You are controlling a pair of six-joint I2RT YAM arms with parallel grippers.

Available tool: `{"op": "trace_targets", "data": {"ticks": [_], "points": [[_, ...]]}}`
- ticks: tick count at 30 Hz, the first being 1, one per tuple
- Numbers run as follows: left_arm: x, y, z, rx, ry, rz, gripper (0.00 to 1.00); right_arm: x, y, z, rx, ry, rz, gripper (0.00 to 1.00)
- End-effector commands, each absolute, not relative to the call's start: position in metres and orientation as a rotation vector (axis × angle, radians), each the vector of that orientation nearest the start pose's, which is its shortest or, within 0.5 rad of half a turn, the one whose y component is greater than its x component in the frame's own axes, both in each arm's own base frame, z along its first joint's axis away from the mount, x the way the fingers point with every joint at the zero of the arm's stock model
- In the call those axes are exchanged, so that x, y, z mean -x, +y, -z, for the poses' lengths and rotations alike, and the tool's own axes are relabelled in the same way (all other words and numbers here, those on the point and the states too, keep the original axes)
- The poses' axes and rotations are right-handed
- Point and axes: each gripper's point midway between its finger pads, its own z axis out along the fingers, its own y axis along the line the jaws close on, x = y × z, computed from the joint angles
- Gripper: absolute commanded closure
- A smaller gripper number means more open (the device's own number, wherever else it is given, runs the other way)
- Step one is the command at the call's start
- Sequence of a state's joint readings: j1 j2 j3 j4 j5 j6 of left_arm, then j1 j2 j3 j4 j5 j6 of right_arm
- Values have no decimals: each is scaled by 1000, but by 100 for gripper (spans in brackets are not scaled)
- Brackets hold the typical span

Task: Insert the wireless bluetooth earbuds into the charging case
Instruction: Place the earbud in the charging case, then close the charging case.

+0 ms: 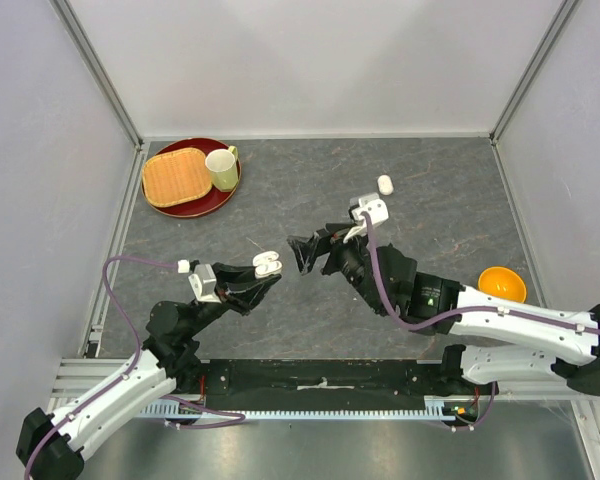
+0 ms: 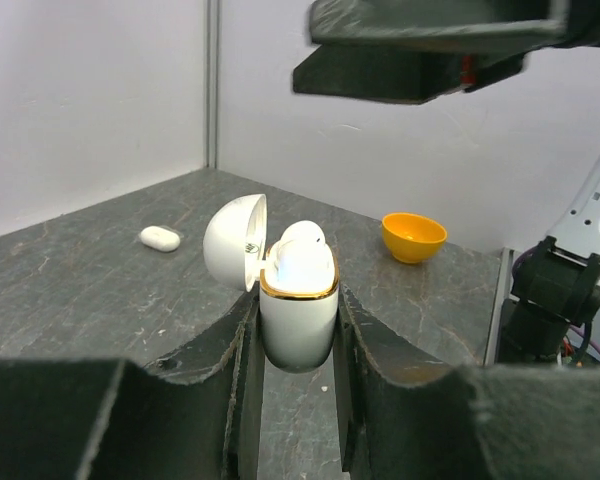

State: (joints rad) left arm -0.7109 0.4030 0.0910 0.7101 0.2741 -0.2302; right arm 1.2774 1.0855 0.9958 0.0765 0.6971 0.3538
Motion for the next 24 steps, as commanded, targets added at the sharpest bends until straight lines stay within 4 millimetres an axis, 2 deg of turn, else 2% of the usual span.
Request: {"op": "trace_targets", "data": {"ticks": [1, 2, 4, 10, 15, 24], "points": [[-149, -219, -279, -607, 986, 1002, 98, -221, 316, -329, 114, 1747, -783, 6], [-147, -220, -280, -620, 976, 1006, 98, -223, 319, -331, 128, 1761, -825, 6], [-143, -223, -281, -660, 962, 1007, 98, -227, 327, -323, 149, 1824, -905, 6], [-135, -232, -279, -742, 959, 1044, 98, -226, 340, -320, 217, 1859, -981, 6], [-133, -237, -277, -773, 968, 1063, 98, -222, 351, -315, 289, 1884, -1010, 5], [-135, -239, -276, -775, 979, 1062, 98, -218, 360, -288, 380, 1956, -983, 5]]}}
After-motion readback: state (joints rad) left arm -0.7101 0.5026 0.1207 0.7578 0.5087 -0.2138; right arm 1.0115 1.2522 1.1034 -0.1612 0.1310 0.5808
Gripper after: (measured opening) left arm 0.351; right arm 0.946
